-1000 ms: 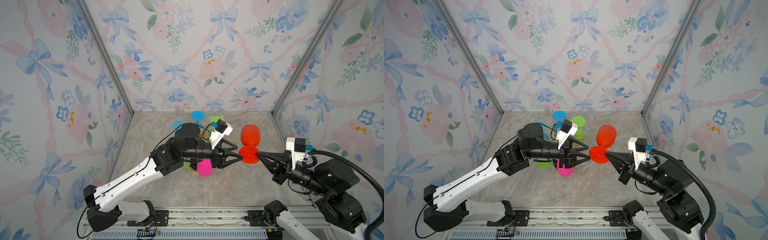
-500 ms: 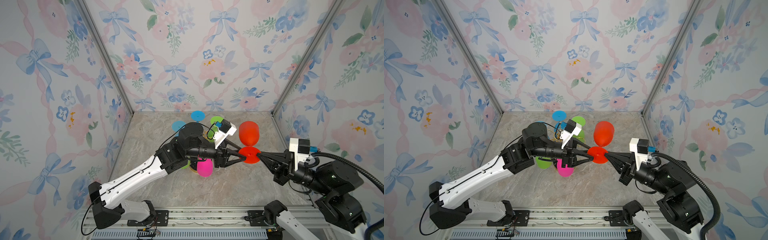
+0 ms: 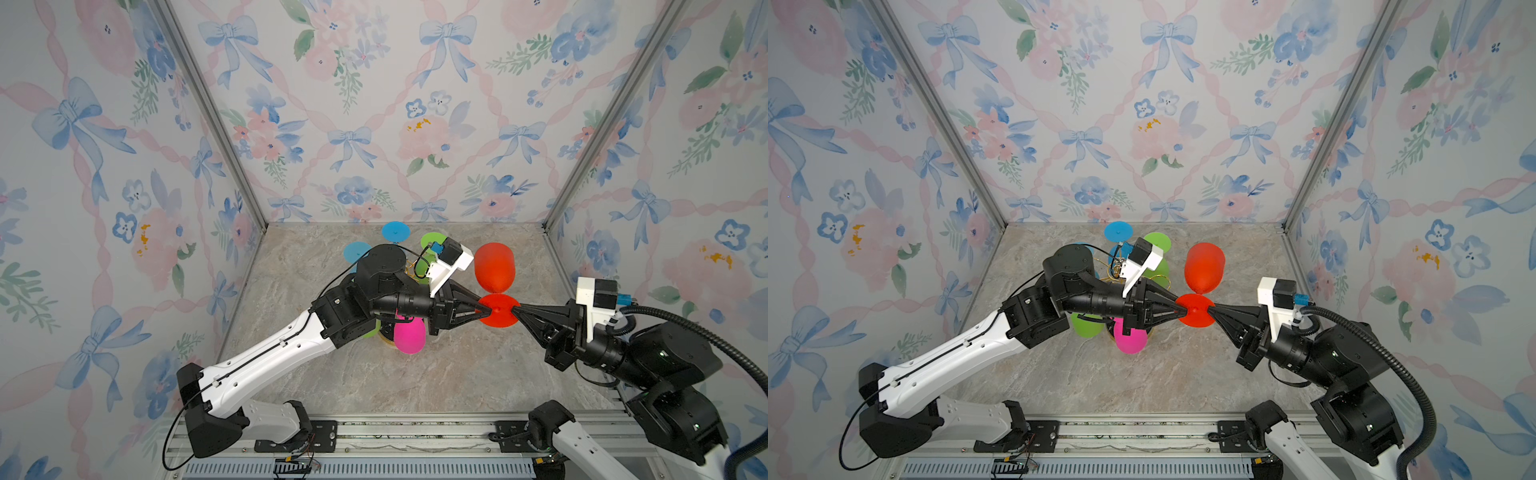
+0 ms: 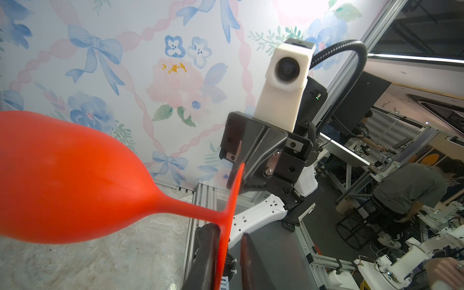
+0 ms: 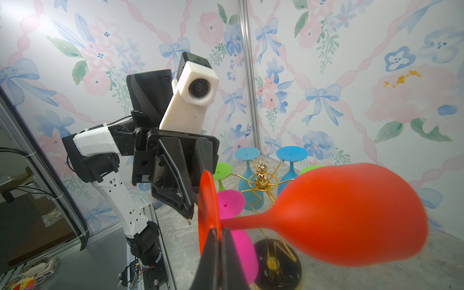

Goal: Take the wine glass off the wine glass rack
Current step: Pick up the wine glass from the wine glass rack.

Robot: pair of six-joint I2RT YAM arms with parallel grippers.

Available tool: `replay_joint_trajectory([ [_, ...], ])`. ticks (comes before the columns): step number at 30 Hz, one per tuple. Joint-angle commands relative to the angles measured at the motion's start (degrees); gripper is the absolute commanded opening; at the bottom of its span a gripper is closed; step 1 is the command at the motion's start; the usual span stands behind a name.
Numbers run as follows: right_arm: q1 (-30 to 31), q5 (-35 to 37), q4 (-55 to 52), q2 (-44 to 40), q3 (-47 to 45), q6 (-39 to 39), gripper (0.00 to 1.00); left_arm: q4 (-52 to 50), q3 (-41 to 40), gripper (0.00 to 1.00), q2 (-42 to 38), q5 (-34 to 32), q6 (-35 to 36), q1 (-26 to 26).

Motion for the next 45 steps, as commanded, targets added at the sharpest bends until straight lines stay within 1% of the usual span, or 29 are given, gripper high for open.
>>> replay_joint_trajectory([
  [1, -0.14, 1.49, 1.41, -0.67, -0.31, -0.87, 0.0, 1.97, 0.88, 0.17, 0.49, 1.32, -0.06, -0.23],
  [13, -0.14, 2.12, 0.17, -1.0, -0.29, -1.16, 0.0, 3.68, 0.97, 0.03, 1.64, 2.07, -0.72, -0.37],
  [16, -0.11, 2.26, -0.14, -1.19, -0.71, -0.84, 0.07, 4.08, 0.97, 0.0, 1.73, 1.88, -0.64, -0.34],
  [21, -0.1, 2.49, -1.13, -1.71, -0.42, -0.97, 0.18, 4.17, 1.0, 0.0, 1.78, 0.62, -0.39, -0.37],
  [25, -0.11, 2.64, -1.72, -1.98, 0.02, -1.13, 0.35, 4.19, 0.53, 0.0, 1.35, -2.45, 1.42, -0.3],
  [27, -0.1, 2.51, -2.22, -1.85, 0.53, -1.14, 0.49, 4.18, 0.62, 0.0, 1.25, -3.18, 2.38, -0.25],
  [28, -0.11, 2.47, -2.52, -1.73, 0.89, -1.08, 0.58, 4.25, 0.62, 0.0, 1.2, -3.66, 2.99, -0.31],
  [29, -0.1, 2.53, -2.67, -1.64, 1.28, -0.65, 0.64, 4.2, 0.49, 0.0, 1.0, -4.31, 3.67, -0.28],
  [33, -0.12, 3.25, -3.54, -1.7, 3.14, 2.02, 0.75, 4.21, -0.48, 0.0, 0.36, -6.45, 6.91, -0.37],
  [36, -0.06, 7.42, -5.19, -1.94, 4.8, 4.35, 0.79, 4.15, -2.12, 0.0, 0.12, -7.78, 9.95, -0.38],
  [39, -0.11, 15.26, -9.2, -0.7, 7.87, 7.05, 0.8, 4.13, -3.65, 0.0, -0.11, -9.47, 13.71, -1.09],
  [42, -0.15, 22.73, -14.23, 1.74, 11.81, 11.28, 0.81, 4.11, -4.86, 0.0, -0.46, -12.1, 18.4, -2.94],
  [45, -0.1, 26.78, -19.09, 4.67, 16.13, 14.33, 0.81, 4.06, -5.74, 0.0, -1.34, -15.74, 23.92, -6.22],
])
